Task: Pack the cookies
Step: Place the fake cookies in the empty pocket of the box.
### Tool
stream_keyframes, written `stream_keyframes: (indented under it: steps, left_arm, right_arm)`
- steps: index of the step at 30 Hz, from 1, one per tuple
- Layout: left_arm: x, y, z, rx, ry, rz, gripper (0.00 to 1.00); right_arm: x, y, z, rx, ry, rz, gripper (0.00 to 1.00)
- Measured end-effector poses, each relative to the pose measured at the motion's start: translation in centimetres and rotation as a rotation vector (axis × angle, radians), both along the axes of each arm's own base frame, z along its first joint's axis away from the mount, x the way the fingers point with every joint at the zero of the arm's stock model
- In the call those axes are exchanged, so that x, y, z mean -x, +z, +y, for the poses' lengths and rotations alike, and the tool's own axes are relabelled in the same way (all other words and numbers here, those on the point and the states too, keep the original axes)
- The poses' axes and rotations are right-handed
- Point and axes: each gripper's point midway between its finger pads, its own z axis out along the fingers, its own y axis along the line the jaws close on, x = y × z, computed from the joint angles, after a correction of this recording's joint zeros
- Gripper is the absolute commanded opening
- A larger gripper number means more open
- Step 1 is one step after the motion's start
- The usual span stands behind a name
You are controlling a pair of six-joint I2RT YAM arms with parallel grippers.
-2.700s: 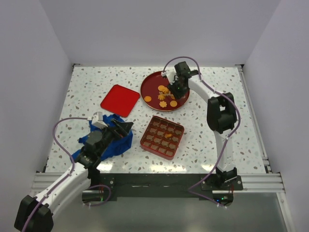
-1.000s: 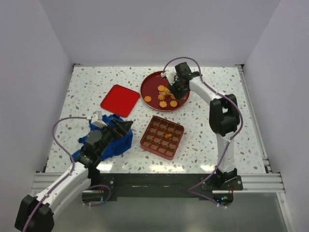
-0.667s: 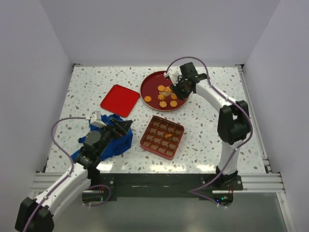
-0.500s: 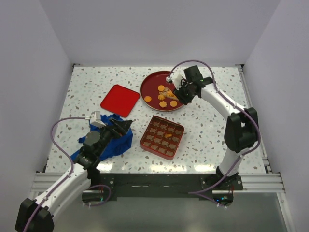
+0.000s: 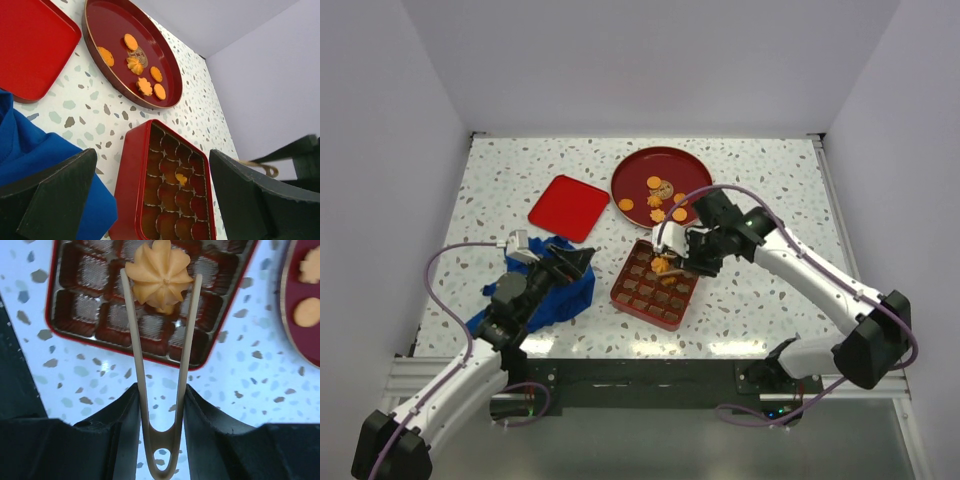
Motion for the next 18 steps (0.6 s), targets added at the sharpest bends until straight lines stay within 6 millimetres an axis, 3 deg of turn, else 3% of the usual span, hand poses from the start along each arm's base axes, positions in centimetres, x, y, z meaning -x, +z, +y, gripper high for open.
stream_keyframes:
  steps: [2, 5, 13, 18]
  left_arm:
    - [0.0, 0.2, 0.0, 0.004, 0.0, -0.008, 1.0]
    - [0.2, 0.2, 0.1, 0.008, 0.0, -0.017, 1.0]
    - [0.6, 0.0, 0.3, 0.011, 0.001, -0.022, 1.0]
    - [0.8, 0.0, 0.4, 0.012, 0.001, -0.025, 1.0]
  right_arm:
    - [1.6, -1.2, 0.0, 0.039, 0.04, 0.042, 0.08]
    - [2.4, -2.3, -0.2, 0.087, 0.053, 0.07, 0.08]
    - [2.0, -4.5, 0.5, 0.176, 0.051, 0.102, 0.1]
    - [0.9, -4.9, 1.3, 0.192, 0.03, 0.095, 0.12]
